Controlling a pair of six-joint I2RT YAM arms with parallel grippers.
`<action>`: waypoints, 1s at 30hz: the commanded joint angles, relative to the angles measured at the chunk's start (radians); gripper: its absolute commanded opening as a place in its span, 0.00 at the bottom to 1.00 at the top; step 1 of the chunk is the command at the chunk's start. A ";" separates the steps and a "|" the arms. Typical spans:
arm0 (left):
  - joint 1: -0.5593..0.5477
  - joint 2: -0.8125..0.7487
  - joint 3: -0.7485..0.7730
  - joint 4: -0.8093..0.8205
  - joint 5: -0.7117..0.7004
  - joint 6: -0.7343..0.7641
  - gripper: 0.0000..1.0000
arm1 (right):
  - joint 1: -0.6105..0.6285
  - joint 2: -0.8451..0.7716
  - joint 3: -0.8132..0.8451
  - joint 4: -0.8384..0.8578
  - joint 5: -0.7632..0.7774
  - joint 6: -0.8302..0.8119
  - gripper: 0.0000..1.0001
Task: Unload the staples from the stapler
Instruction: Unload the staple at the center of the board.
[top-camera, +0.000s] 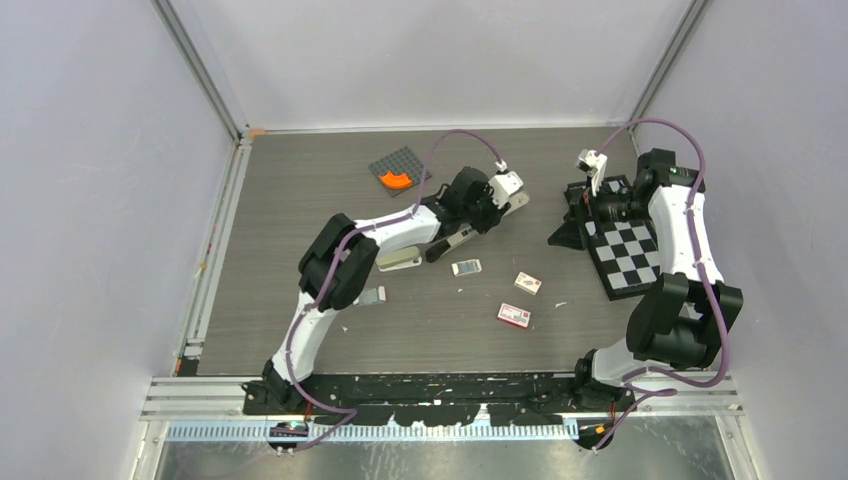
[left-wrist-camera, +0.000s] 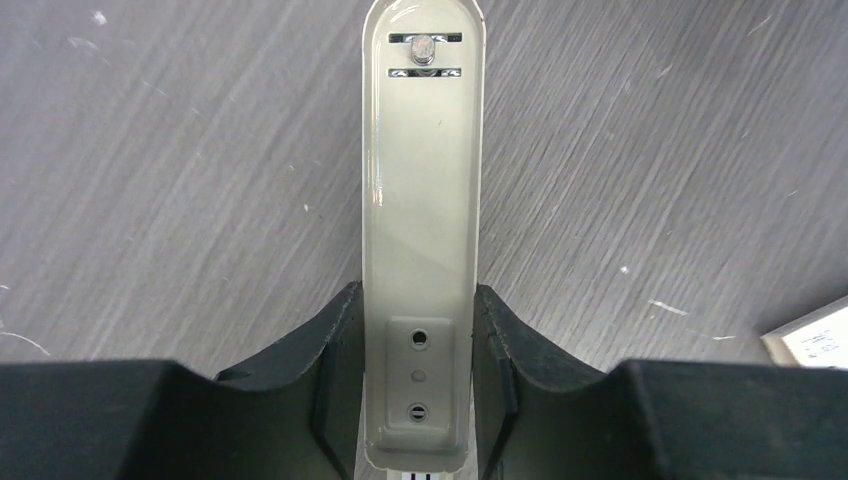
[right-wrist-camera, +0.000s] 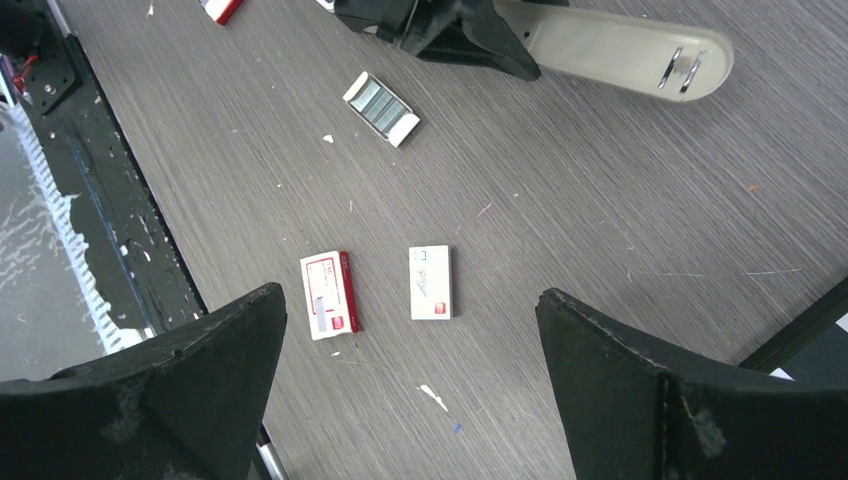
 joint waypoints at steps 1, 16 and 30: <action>0.000 -0.137 -0.027 0.224 0.026 -0.027 0.00 | -0.007 -0.032 0.012 -0.017 -0.037 -0.016 0.99; 0.001 -0.119 -0.025 0.204 0.037 -0.031 0.81 | -0.018 -0.037 0.013 -0.023 -0.036 -0.019 1.00; 0.028 0.032 0.216 -0.048 0.131 -0.040 0.98 | -0.031 -0.030 0.024 -0.053 -0.055 -0.042 0.99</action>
